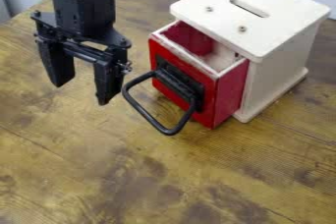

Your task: Close the drawer

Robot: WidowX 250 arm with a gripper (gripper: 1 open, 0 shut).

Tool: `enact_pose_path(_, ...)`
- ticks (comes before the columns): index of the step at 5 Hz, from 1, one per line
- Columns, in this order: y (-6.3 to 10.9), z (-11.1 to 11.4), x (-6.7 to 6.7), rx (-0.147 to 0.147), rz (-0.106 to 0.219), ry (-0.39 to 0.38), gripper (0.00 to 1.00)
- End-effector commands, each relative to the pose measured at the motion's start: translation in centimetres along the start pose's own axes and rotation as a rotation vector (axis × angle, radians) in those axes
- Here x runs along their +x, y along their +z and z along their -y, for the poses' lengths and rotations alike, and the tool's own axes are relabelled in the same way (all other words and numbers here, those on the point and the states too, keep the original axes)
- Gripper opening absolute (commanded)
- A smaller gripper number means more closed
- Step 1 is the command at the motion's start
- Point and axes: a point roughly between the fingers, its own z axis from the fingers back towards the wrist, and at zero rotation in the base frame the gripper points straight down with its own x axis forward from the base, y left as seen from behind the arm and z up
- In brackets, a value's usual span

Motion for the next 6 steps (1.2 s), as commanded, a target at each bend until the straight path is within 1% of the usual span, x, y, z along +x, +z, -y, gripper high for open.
enact_pose_path(1, -0.9, 0.2, -0.4, 0.008, 0.164, 0.020, 1.00)
enact_pose_path(2, -2.5, 0.8, 0.7, 0.007, 0.266, 0.025, 1.00)
enact_pose_path(3, -3.3, 0.3, 2.6, 0.005, 0.247, -0.004, 1.00)
enact_pose_path(4, -3.9, -0.3, 3.7, 0.002, 0.223, -0.020, 1.00)
enact_pose_path(5, -4.5, -0.6, 3.7, 0.001, 0.223, -0.079, 1.00)
enact_pose_path(6, -5.2, -0.9, 3.6, 0.001, 0.211, -0.135, 1.00)
